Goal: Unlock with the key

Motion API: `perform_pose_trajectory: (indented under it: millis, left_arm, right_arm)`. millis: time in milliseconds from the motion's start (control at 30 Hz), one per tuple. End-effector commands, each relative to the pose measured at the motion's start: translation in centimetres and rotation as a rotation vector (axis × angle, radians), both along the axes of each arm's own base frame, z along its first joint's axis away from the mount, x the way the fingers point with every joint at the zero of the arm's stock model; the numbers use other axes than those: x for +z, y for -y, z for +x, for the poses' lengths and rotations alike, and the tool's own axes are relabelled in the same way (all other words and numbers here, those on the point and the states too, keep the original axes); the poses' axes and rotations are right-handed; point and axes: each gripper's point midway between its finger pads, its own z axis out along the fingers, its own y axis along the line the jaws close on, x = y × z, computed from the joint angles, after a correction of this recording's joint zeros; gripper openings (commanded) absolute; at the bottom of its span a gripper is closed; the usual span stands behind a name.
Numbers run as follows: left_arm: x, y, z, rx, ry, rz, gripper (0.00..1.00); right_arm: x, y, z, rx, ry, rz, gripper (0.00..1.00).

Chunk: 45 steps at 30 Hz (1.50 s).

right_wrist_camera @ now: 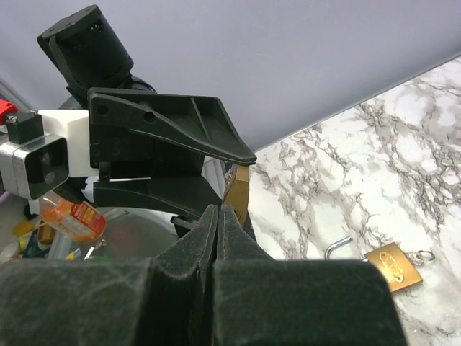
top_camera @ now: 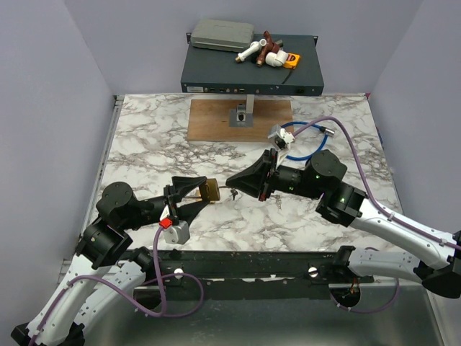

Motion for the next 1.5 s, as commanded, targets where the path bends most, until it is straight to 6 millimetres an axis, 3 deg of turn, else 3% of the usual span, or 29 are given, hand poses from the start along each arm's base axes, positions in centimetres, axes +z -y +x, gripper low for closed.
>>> perform_pose_trajectory:
  millis: [0,1467]
  left_arm:
    - [3.0,0.0,-0.2,-0.009,0.109,-0.060,0.00]
    - [4.1,-0.4,0.5,0.046,0.094,-0.103,0.00]
  right_arm:
    - [-0.6,-0.4,0.0,-0.002,-0.012,0.003,0.01]
    - [-2.4,-1.9,0.2,0.007,-0.035,-0.017,0.01]
